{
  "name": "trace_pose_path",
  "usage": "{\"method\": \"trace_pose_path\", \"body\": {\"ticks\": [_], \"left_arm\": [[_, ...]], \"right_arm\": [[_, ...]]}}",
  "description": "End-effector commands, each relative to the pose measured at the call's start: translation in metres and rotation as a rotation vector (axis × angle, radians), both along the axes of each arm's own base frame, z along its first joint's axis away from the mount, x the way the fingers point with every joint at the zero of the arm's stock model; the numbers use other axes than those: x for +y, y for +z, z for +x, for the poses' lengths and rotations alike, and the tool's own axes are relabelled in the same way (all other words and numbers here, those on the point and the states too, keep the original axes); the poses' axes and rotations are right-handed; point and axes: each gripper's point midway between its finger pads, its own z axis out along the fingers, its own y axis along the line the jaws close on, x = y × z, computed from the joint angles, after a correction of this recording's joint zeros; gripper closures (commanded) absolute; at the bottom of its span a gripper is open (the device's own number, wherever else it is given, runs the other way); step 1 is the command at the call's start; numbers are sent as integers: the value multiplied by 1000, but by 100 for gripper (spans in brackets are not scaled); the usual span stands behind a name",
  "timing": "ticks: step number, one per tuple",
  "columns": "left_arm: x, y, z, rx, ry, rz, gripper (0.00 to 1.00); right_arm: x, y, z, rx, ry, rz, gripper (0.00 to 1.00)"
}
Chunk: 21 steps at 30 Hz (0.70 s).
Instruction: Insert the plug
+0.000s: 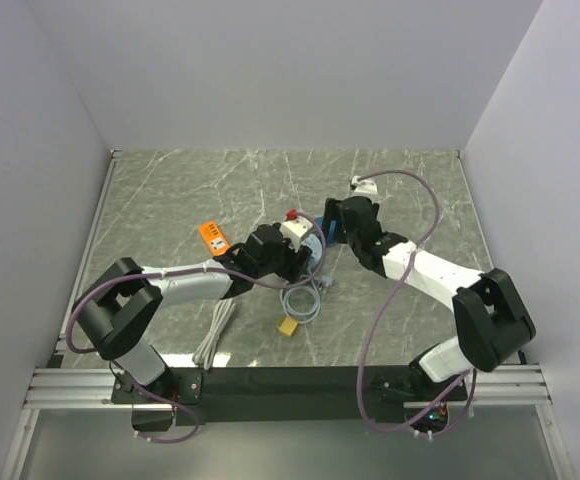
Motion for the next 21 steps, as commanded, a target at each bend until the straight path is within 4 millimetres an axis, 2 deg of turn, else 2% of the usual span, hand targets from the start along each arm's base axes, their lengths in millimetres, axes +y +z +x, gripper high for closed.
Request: {"method": "trace_pose_path", "body": {"ticks": [1, 5, 9, 18, 21], "left_arm": [[-1, -14, -10, 12, -112, 102, 72], [-2, -14, -3, 10, -109, 139, 68], [0, -8, 7, -7, -78, 169, 62], [13, -10, 20, 9, 2, 217, 47], [15, -8, 23, 7, 12, 218, 42]], "right_arm": [[-1, 19, 25, -44, 0, -4, 13], [-2, 8, 40, -16, 3, -29, 13], [6, -11, 51, 19, 33, -43, 13], [16, -32, 47, 45, 94, -39, 13], [16, -37, 53, 55, 97, -63, 13]]}}
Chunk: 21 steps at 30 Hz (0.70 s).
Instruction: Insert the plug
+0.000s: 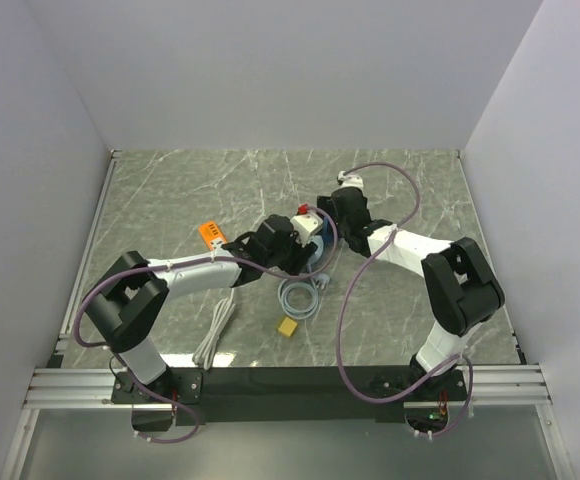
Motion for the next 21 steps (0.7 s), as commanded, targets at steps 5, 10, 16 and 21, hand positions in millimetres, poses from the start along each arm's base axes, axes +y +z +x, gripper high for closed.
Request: {"method": "trace_pose_path", "body": {"ticks": [5, 10, 16, 21], "left_arm": [[17, -3, 13, -7, 52, 69, 37], [15, 0, 16, -10, 53, 66, 33], [15, 6, 24, -19, 62, 54, 23], [14, 29, 36, -66, 68, 0, 5]], "right_arm": [[6, 0, 21, -21, 24, -31, 15], [7, -2, 24, -20, 26, -22, 21], [5, -3, 23, -17, 26, -18, 48], [-2, 7, 22, -43, 24, -10, 71]]}}
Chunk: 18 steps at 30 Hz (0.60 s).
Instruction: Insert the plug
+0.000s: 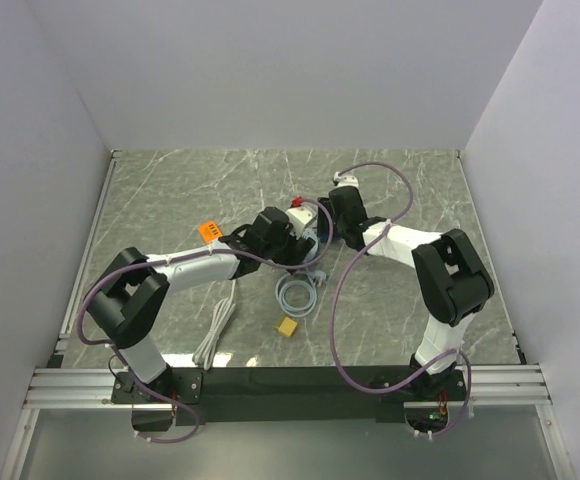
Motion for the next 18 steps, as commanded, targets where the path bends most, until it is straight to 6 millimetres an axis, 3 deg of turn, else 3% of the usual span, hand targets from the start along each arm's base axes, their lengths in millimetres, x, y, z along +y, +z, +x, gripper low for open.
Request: {"method": "trace_pose_path", "body": {"ticks": [1, 4, 10, 13, 18], "left_arm": [[-6, 36, 19, -84, 10, -57, 4], [-6, 55, 27, -119, 17, -97, 0], [-2, 101, 34, -185, 27, -228, 1], [-4, 126, 24, -172, 21, -357, 0], [-9, 159, 0, -68, 36, -611, 0]], "right_arm": [[-4, 30, 13, -84, -8, 33, 73], [-9, 45, 9, -116, -17, 46, 80], [-26, 78, -4, -197, -59, 52, 82], [-30, 96, -18, -249, -49, 91, 84], [-15, 124, -56, -368, 117, 194, 85]]}}
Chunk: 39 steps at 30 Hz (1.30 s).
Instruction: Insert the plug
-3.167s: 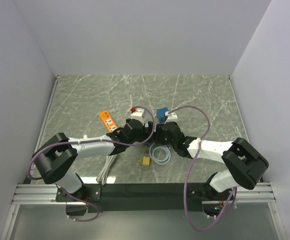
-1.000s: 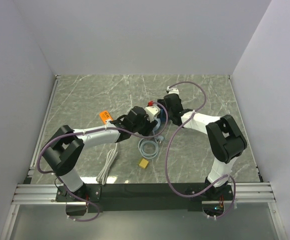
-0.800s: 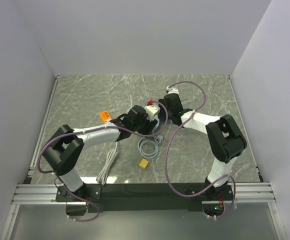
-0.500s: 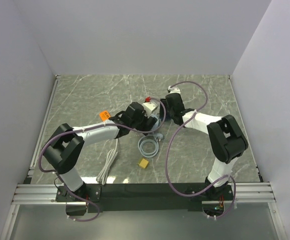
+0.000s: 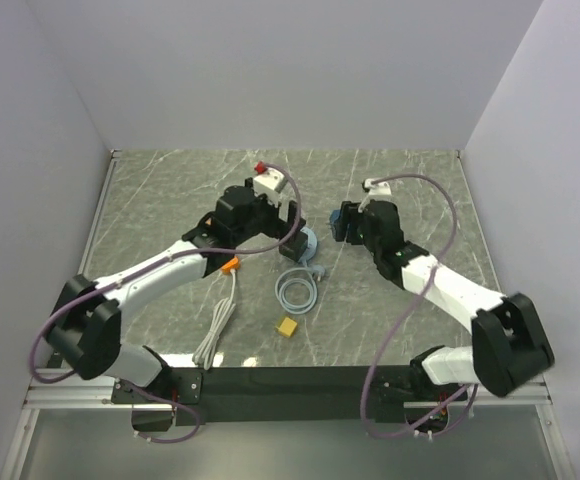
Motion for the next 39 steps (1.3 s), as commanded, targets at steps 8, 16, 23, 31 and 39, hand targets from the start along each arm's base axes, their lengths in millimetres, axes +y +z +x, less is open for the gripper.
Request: {"method": "trace_pose_path", "body": {"ticks": [8, 16, 23, 31, 39], "left_arm": [[-33, 32, -58, 257, -204, -425, 1], [-32, 34, -74, 278, -251, -451, 1], [-29, 36, -77, 271, -252, -460, 0], [-27, 27, -86, 294, -271, -445, 2], [-29, 24, -92, 311, -303, -447, 3]], "right_arm": [[55, 86, -73, -385, 445, 166, 85], [83, 100, -104, -449, 598, 144, 85], [96, 97, -110, -446, 635, 122, 86], [89, 101, -108, -477, 597, 110, 86], [89, 104, -111, -496, 602, 113, 86]]}}
